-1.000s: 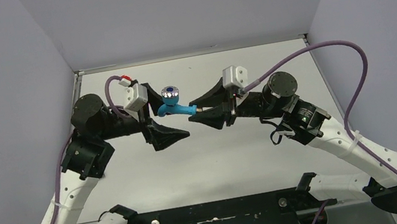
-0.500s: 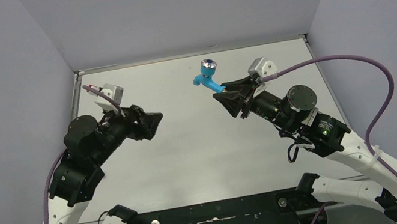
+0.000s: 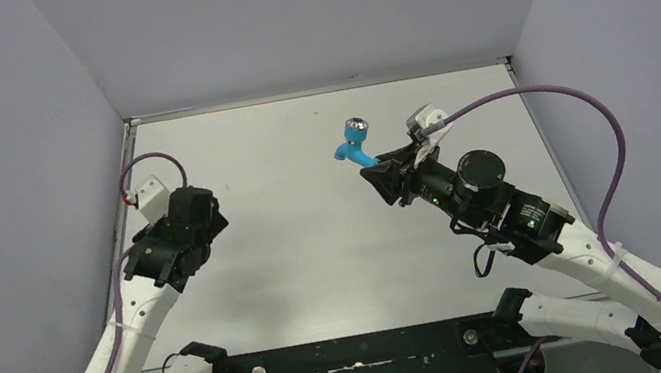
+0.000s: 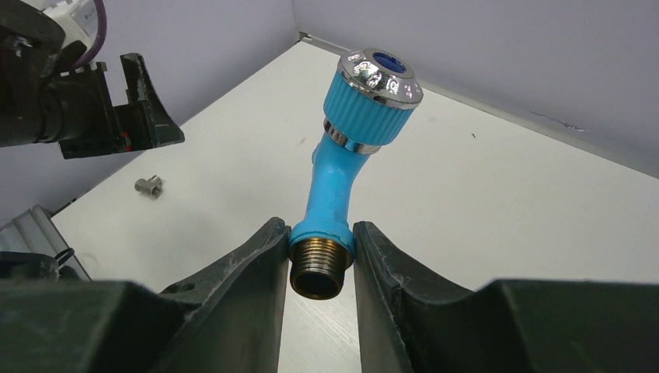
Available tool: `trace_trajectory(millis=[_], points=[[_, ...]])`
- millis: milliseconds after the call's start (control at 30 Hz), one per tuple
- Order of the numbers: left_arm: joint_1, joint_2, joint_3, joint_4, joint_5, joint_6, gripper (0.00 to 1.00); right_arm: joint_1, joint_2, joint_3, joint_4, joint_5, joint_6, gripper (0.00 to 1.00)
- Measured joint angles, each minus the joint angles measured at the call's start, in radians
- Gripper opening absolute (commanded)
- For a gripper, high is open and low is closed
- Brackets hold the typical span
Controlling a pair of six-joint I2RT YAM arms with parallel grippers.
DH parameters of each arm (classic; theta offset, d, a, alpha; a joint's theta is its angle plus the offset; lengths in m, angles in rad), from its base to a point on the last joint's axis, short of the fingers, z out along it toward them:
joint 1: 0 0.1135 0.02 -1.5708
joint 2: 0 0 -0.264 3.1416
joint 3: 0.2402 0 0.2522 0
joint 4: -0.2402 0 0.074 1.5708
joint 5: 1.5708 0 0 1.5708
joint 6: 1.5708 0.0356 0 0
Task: Install the water faucets
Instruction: Pick up the adaptor at the center of the board.
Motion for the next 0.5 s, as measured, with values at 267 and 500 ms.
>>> trace_trajectory(millis=[267, 500], points=[[0.458, 0.008, -0.207, 0.045, 0.08, -0.059, 0.9, 0.0, 0.01, 0.0, -0.04, -0.018, 0.032, 0.0], [0.671, 0.158, -0.237, 0.104, 0.121, -0.084, 0.93, 0.0, 0.016, 0.0, -0.058, -0.051, 0.063, 0.0]])
